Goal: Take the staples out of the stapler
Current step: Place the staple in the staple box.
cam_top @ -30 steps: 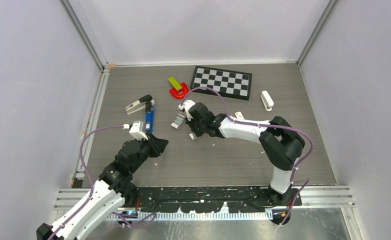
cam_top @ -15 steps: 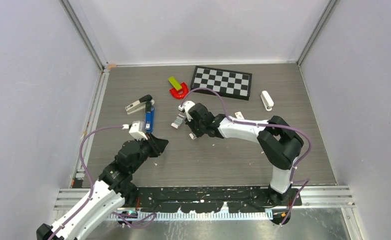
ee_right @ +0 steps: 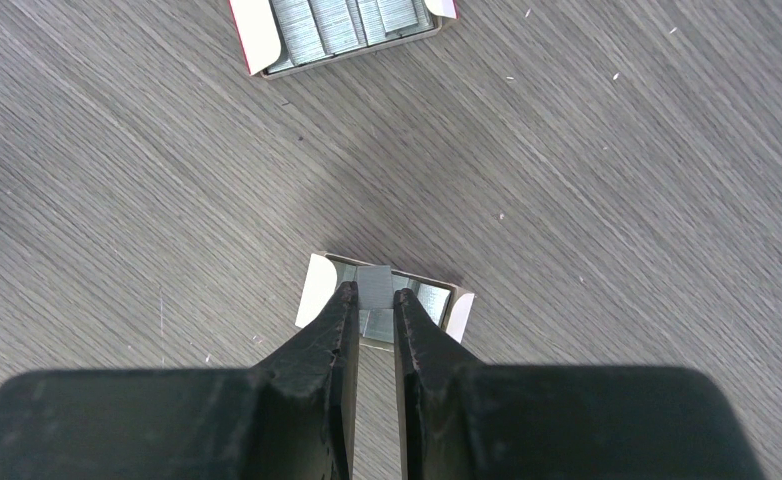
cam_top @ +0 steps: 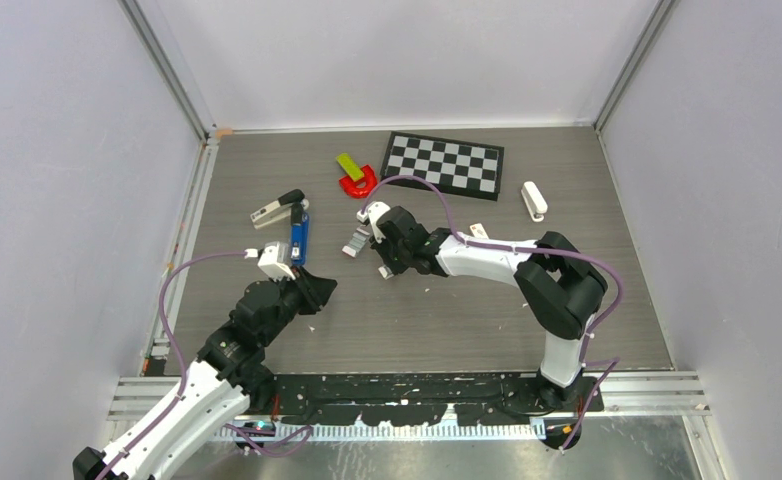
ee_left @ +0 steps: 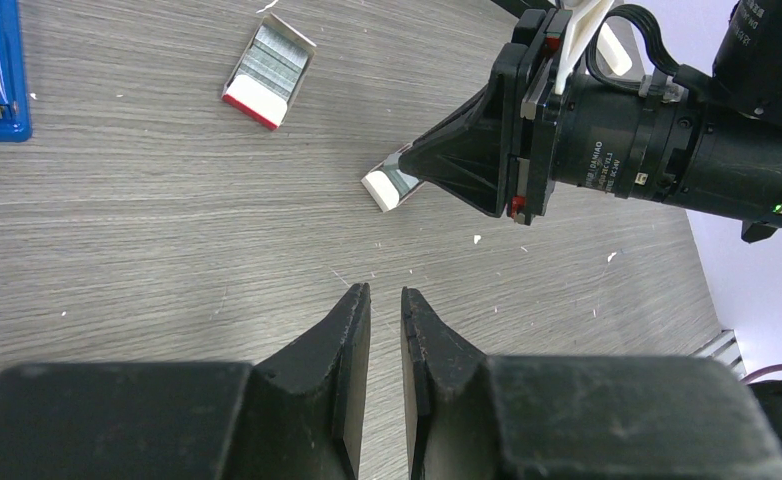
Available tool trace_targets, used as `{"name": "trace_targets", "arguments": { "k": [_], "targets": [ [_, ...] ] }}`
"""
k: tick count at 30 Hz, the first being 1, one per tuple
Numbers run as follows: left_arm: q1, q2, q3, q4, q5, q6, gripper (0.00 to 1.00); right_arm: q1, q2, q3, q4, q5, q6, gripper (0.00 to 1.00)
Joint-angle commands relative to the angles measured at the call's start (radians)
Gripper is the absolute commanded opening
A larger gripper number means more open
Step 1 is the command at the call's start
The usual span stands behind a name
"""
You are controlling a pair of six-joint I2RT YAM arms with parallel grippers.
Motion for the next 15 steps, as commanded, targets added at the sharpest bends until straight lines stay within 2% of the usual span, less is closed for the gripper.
{"name": "trace_targets", "arguments": {
  "k": [1,15],
  "targets": [
    [0.005,-0.002,-0.008,0.034,-0.003,-0.001,0.19,0.009,-0.044,0.001,0.024,0.007,0.002,0.17],
    [0.004,0.000,-0.011,0.043,-0.002,-0.005,0.19,0.021,-0.045,-0.001,0.028,0.008,0.000,0.17]
  ]
}}
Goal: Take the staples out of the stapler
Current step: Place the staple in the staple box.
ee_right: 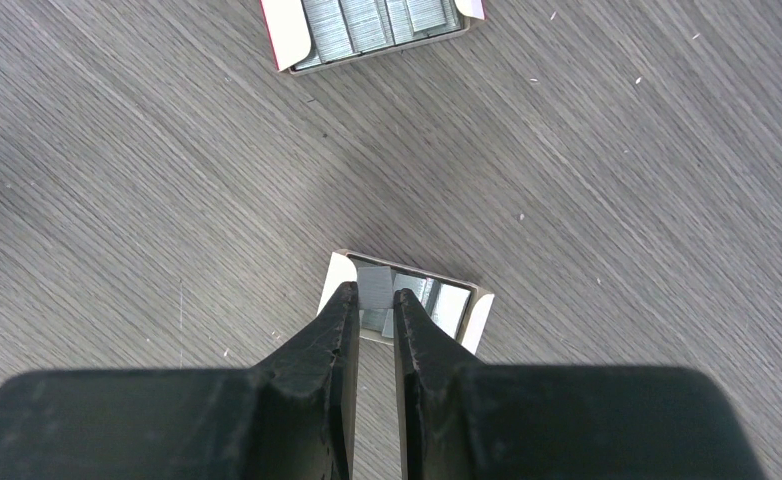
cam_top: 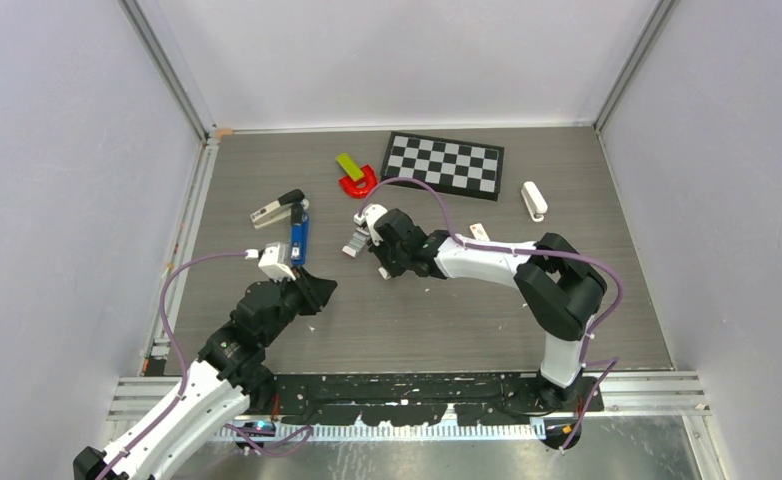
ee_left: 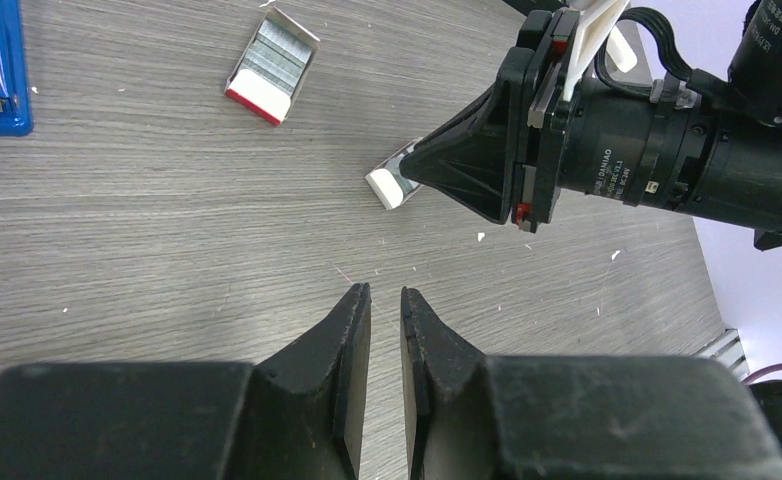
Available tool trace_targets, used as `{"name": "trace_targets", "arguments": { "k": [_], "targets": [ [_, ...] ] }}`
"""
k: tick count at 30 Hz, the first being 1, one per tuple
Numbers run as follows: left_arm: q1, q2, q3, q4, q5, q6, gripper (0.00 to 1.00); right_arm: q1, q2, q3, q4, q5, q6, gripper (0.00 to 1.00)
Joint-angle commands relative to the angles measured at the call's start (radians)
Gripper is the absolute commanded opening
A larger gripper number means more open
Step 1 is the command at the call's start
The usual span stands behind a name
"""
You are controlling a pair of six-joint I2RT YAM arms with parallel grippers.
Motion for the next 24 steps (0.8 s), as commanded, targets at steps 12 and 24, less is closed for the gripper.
{"name": "trace_targets", "arguments": {
  "k": [12,24],
  "targets": [
    [0.003,0.004,0.001,0.045,-0.002,-0.005,0.19,0.006,-0.014,0.004,0.034,0.009,0.008,0.18],
    [0.004,0.015,0.004,0.054,-0.002,-0.003,0.19,0.014,-0.008,0.004,0.034,0.000,0.011,0.18]
  ]
}}
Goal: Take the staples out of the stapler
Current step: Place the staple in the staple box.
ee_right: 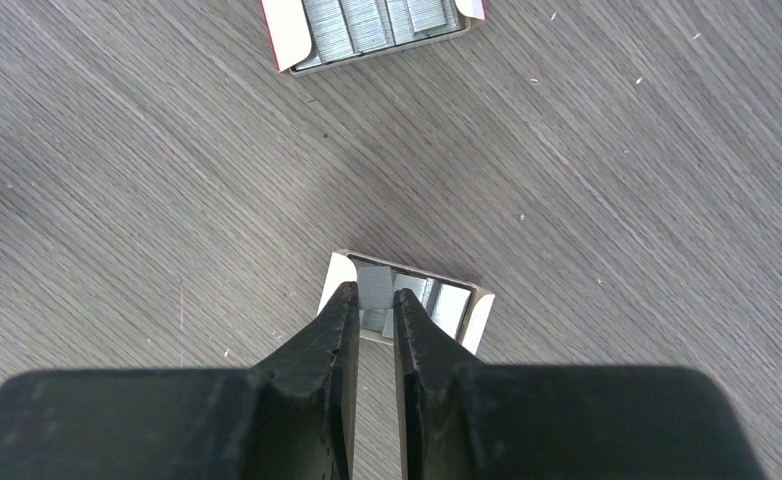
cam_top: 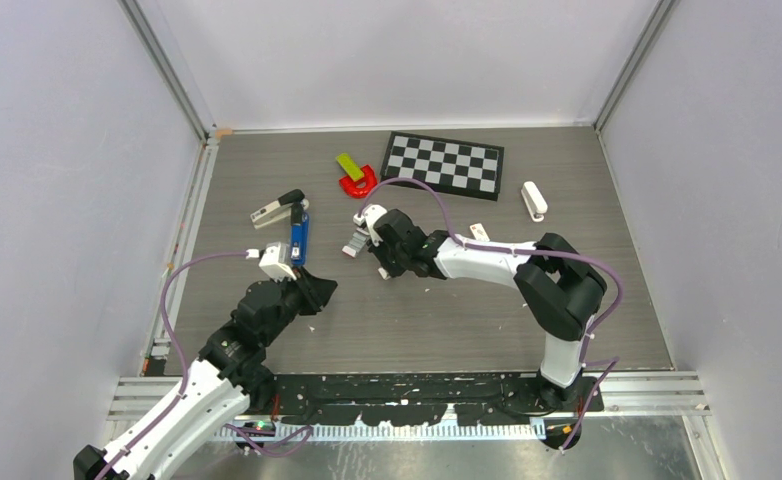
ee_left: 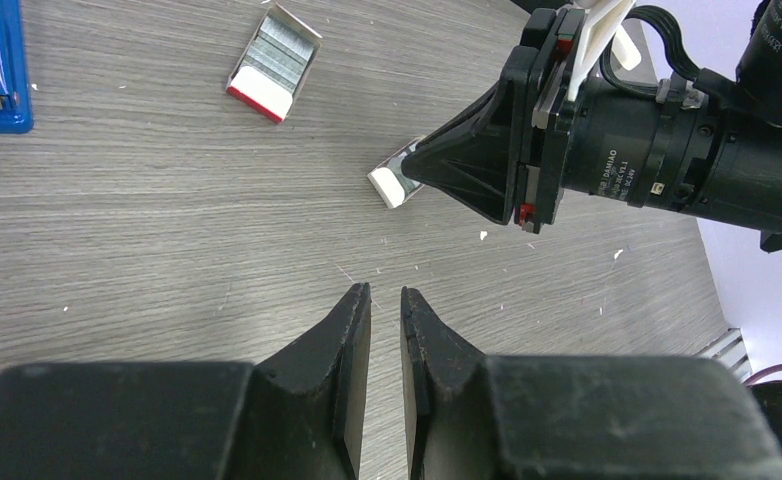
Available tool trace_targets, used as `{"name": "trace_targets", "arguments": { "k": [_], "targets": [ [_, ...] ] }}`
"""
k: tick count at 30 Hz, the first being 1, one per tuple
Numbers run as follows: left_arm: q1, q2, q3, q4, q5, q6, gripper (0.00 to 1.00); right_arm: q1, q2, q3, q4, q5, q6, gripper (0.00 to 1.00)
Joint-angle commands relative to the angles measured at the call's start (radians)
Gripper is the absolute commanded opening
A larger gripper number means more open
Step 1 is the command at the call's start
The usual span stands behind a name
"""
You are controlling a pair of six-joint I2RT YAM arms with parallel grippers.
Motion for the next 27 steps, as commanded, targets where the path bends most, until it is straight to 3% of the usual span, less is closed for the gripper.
{"name": "trace_targets", "arguments": {
  "k": [1,20,27],
  "targets": [
    [0.003,0.007,0.005,0.051,-0.002,-0.003,0.19,0.009,-0.007,0.003,0.034,0.002,0.010,0.18],
    [0.003,-0.008,-0.001,0.043,-0.002,-0.003,0.19,0.009,0.020,0.002,0.034,0.019,0.005,0.21],
    [0.003,-0.011,-0.001,0.040,-0.002,-0.002,0.19,0.009,0.014,0.004,0.028,0.012,0.002,0.26]
  ]
}}
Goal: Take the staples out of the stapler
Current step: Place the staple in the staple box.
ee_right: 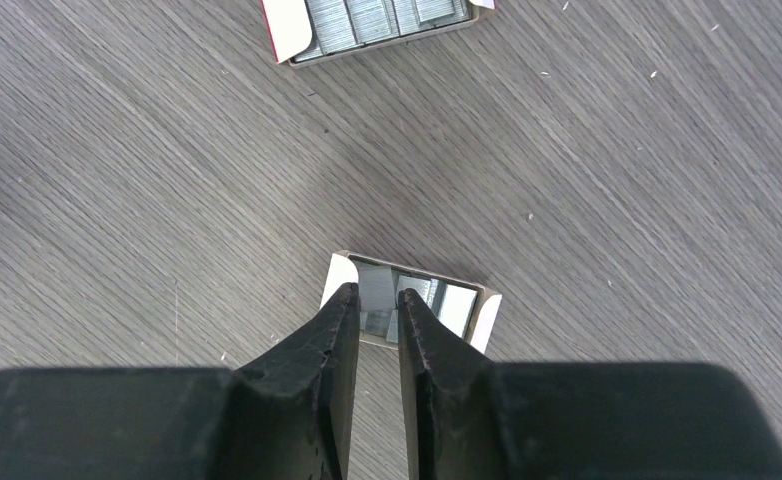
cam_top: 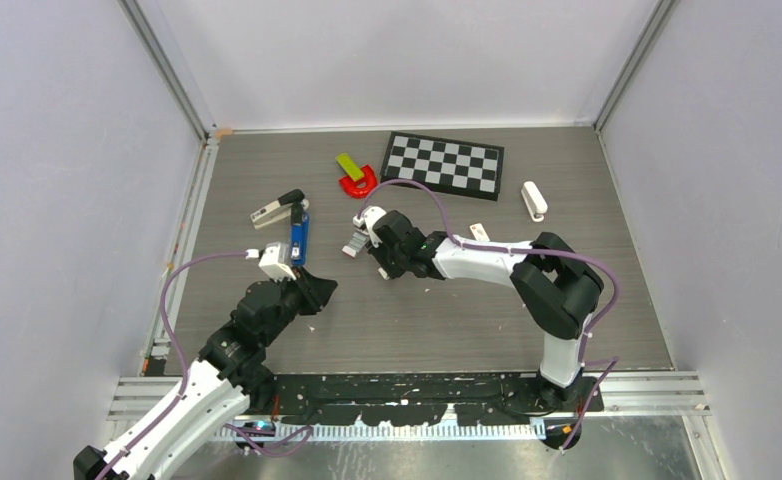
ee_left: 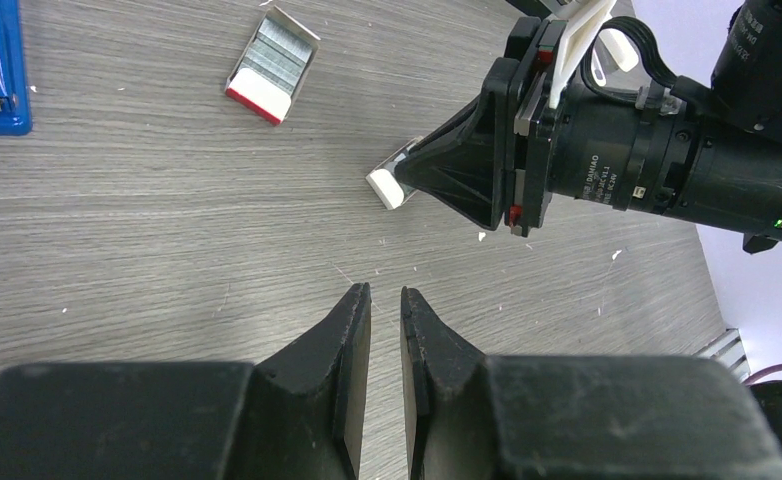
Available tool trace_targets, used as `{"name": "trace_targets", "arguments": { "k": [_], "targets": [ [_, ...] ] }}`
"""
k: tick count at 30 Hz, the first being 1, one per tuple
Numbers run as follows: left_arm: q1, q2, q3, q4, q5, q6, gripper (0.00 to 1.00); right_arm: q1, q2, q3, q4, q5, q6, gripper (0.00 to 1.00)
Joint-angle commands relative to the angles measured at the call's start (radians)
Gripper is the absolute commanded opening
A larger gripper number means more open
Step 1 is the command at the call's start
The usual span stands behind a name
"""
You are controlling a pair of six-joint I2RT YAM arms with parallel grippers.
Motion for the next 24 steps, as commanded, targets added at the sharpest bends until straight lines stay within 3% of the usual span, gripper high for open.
{"name": "trace_targets", "arguments": {
  "k": [1,24],
  "targets": [
    [0.004,-0.008,-0.001,0.037,-0.003,-0.002,0.19,0.008,-0.004,0.004,0.024,0.009,0.001,0.26],
    [0.004,-0.001,-0.001,0.042,0.001,-0.001,0.19,0.008,-0.043,-0.002,0.014,-0.025,-0.013,0.36]
  ]
}}
